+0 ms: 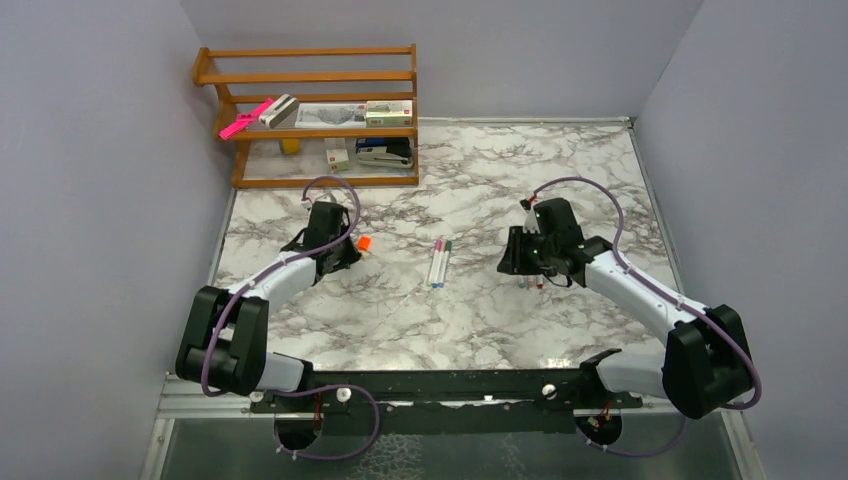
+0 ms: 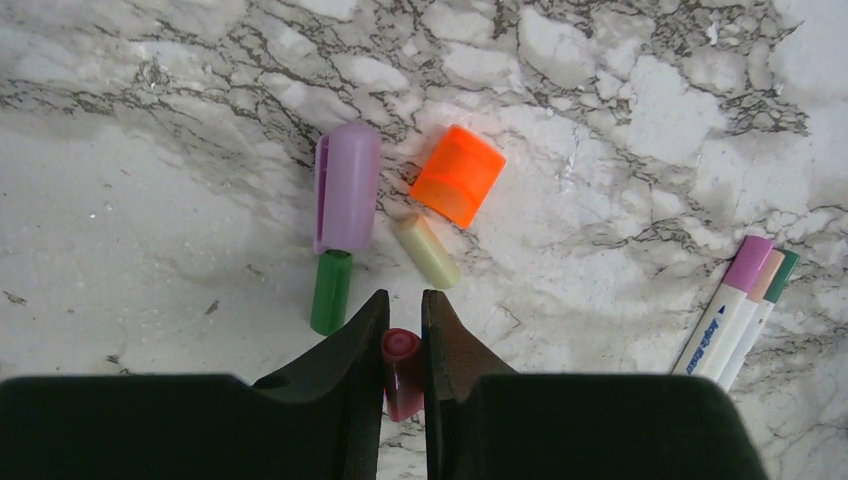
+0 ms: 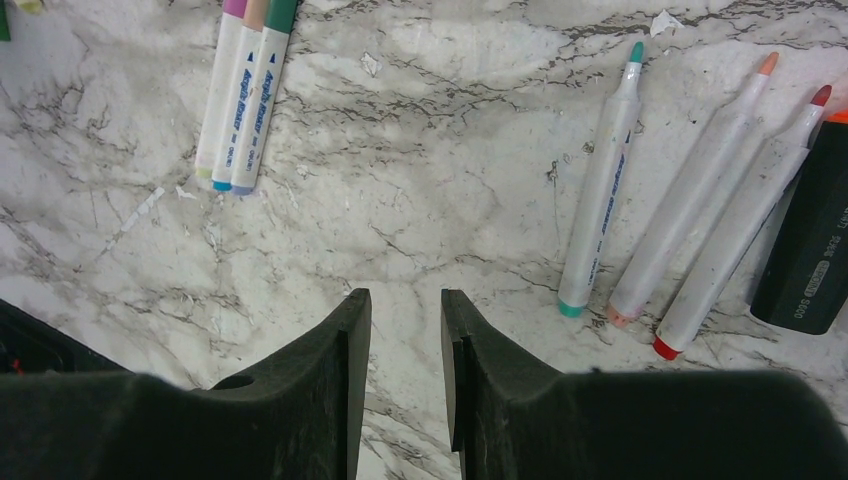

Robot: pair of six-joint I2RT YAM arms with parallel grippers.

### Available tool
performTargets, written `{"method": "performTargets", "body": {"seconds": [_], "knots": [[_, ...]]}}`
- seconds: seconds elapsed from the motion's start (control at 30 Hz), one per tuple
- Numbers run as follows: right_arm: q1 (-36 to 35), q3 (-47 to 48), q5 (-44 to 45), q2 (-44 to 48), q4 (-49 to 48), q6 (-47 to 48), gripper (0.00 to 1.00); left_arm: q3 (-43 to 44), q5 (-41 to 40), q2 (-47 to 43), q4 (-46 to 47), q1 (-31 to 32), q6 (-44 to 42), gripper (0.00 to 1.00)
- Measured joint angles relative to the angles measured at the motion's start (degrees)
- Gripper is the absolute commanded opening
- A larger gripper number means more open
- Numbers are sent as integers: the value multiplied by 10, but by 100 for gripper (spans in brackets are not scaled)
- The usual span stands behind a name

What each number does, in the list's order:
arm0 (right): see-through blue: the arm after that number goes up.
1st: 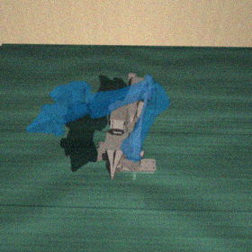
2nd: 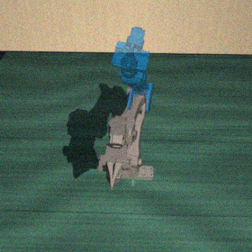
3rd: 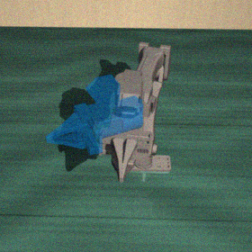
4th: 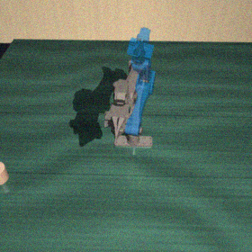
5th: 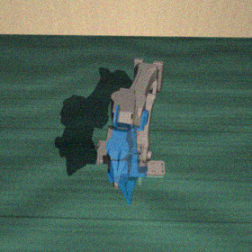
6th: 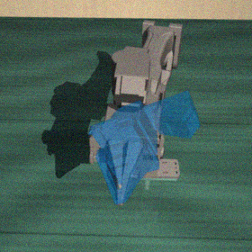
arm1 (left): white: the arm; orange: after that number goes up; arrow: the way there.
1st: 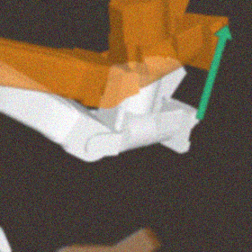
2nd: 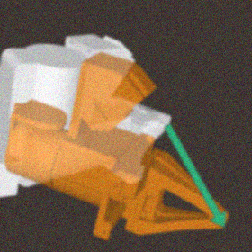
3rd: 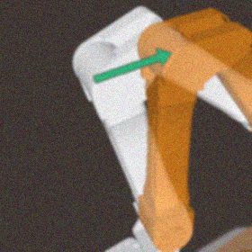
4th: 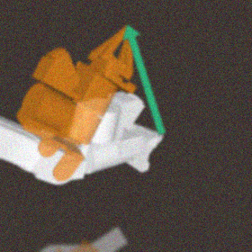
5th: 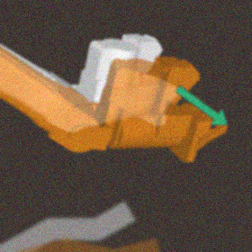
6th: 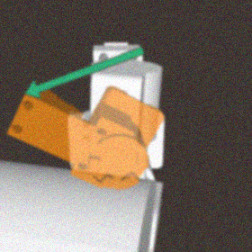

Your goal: Open the pen caps

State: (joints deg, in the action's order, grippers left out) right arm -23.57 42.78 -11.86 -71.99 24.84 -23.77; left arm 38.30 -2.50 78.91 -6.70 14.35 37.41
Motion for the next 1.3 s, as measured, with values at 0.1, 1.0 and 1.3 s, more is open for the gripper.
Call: {"method": "performTargets", "body": {"seconds": [0.1, 1.0, 1.3], "knots": [[0, 0, -2, 0, -1, 0, 32, -11, 1, 0, 0, 0, 2, 14], [-42, 2, -24, -13, -13, -22, 33, -5, 37, -101, -30, -5, 14, 61], [-122, 24, 3, -76, -17, -60, 60, -11, 109, -149, -41, -5, 28, 99]]}}
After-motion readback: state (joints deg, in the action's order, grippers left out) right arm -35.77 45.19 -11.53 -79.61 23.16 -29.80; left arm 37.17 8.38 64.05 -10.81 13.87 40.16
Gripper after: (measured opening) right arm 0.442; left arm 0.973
